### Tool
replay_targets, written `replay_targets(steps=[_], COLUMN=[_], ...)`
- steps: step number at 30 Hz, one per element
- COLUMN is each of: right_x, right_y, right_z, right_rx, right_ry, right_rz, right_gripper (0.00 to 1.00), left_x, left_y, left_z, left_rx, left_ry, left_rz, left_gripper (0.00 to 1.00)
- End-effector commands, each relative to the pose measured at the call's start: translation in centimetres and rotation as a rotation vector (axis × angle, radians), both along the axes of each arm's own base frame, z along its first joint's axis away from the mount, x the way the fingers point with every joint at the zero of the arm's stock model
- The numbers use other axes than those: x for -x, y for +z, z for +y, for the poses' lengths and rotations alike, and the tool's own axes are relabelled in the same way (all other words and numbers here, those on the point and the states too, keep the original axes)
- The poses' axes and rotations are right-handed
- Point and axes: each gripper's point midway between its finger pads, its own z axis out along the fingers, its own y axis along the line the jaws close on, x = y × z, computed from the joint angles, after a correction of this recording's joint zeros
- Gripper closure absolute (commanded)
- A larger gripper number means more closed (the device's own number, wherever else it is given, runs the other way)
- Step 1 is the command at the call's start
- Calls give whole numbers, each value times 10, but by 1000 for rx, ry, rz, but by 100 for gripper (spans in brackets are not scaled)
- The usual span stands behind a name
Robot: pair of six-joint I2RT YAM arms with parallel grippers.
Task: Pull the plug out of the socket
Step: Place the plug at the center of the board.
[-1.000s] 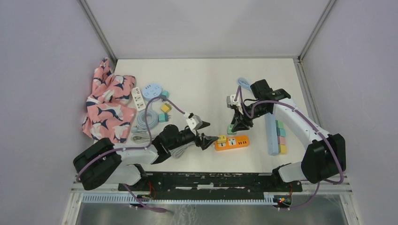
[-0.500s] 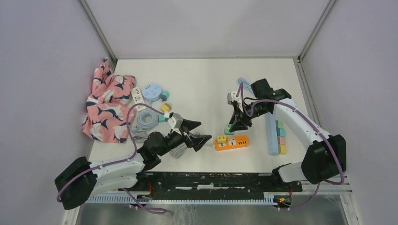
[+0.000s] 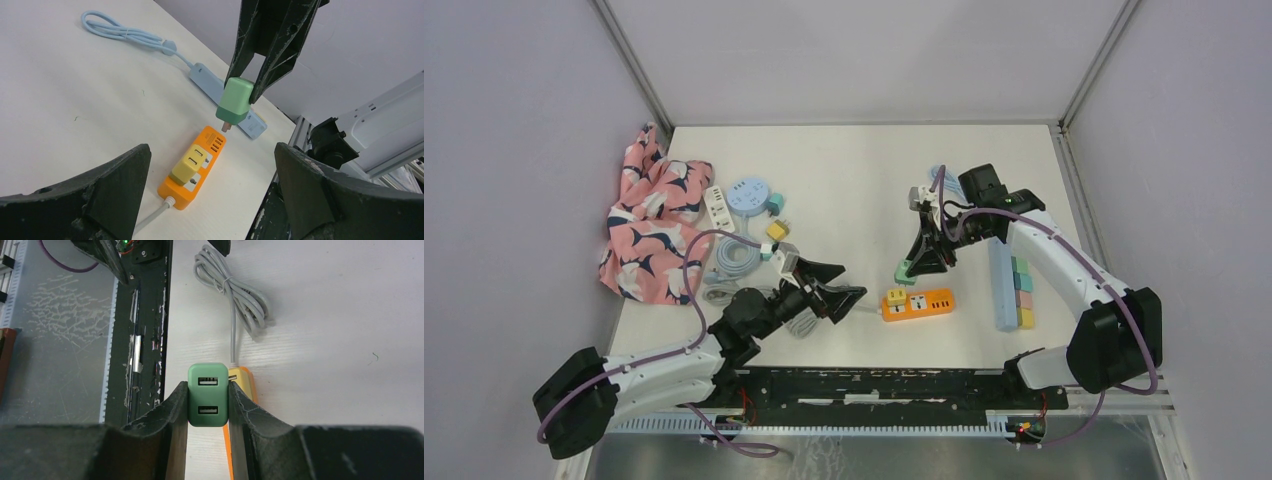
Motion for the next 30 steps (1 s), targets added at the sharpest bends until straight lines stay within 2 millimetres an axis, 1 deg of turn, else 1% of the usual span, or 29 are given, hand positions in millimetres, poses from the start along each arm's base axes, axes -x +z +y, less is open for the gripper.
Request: replay_targets(steps=[1, 6, 11, 17, 23, 27, 30], right_x=[-3, -8, -13, -17, -24, -34, -43], right_y=[20, 19, 17, 12, 5, -2, -12], right_z=[11, 15, 19, 23, 29, 35, 36], right_rx=[-93, -103, -107, -106, -101, -99, -68], right_ry=[-5, -42, -63, -79, -120, -178, -251], right_rz=[37, 92, 163, 265, 386, 482, 546], right_gripper=[92, 91, 90, 90, 89, 88, 87], left_x=[-6, -7, -8, -15, -18, -27, -43], left_y=[0, -6, -7, -16, -21, -27, -43], left_z=[6, 4, 3, 9, 10, 10, 19], left_rx=[48, 47, 41, 24, -18, -92, -214], left_ry=[51, 52, 54, 106, 124, 168, 280], left_rz=[69, 108, 113, 139, 155, 194, 272], left_gripper=[1, 1, 1, 1, 1, 0, 2])
